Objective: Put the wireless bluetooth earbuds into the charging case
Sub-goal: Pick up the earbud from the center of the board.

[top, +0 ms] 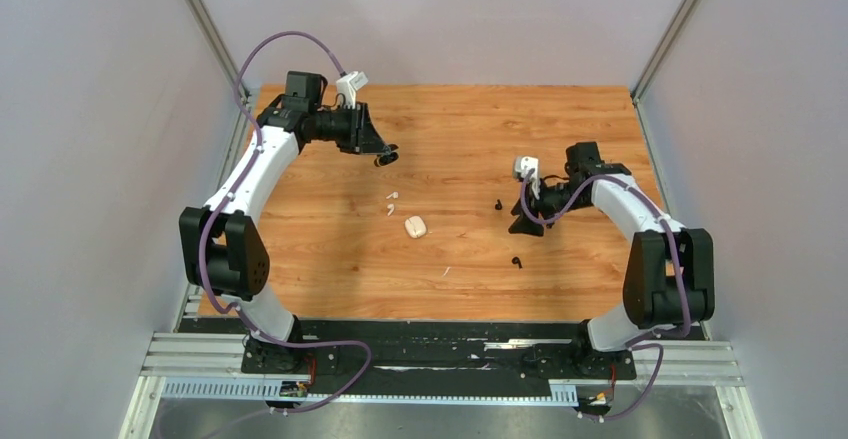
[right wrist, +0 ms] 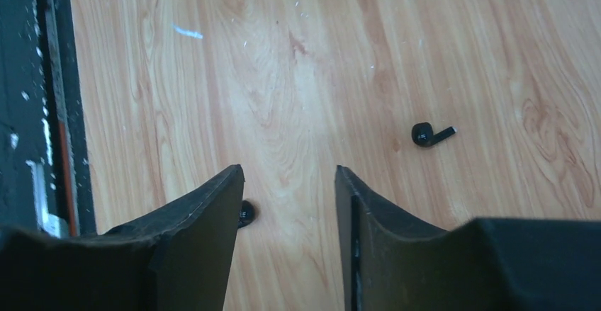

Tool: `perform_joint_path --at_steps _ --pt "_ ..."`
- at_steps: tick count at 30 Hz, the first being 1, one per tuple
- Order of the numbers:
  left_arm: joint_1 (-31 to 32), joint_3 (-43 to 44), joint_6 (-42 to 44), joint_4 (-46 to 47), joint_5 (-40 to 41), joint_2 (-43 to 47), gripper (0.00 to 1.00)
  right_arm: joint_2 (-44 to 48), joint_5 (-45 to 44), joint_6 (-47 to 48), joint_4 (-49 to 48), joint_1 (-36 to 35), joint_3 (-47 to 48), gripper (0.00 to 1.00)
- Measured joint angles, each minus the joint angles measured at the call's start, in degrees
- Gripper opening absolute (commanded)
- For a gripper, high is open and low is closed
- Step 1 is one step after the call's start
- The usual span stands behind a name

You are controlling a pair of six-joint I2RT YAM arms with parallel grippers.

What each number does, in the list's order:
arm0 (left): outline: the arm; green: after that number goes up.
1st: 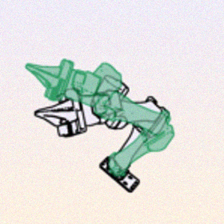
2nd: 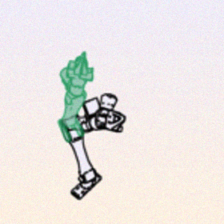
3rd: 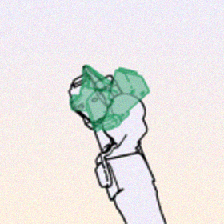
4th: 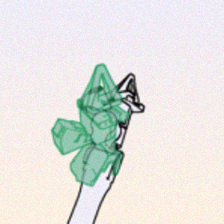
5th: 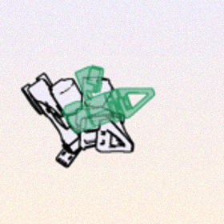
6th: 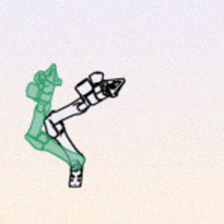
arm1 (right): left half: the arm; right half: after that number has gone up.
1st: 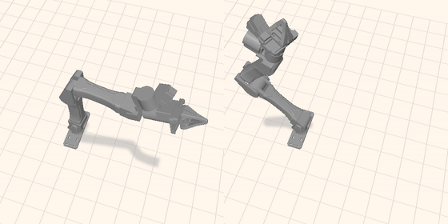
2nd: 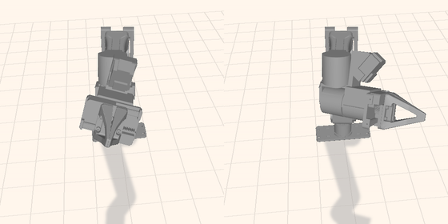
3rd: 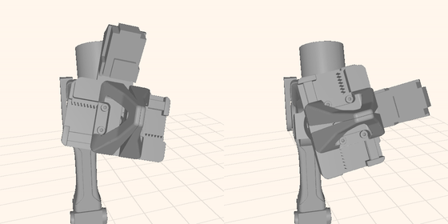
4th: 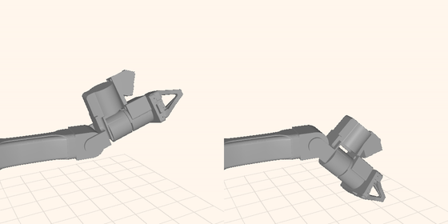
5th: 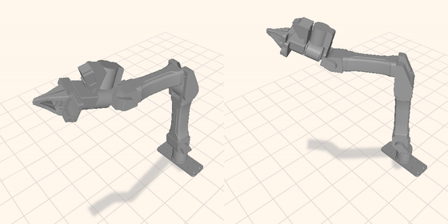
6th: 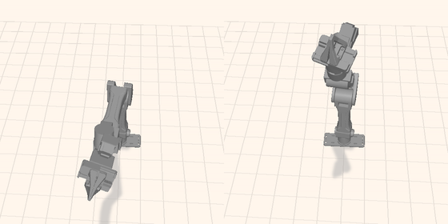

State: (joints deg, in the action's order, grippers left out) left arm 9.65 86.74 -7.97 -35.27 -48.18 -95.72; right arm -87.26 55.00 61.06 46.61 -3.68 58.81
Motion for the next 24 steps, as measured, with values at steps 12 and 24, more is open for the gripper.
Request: perform_joint_path --at_steps 12,24 --pt "0.00 0.00 7.19 -5.38 -0.20 0.00 0.00 -4.94 -6.36 29.33 1.57 -0.13 -6.47 0.49" --pt "0.00 -0.96 8.33 -5.97 0.31 0.15 0.00 -5.27 -9.77 34.27 2.32 -2.12 -8.26 0.39"
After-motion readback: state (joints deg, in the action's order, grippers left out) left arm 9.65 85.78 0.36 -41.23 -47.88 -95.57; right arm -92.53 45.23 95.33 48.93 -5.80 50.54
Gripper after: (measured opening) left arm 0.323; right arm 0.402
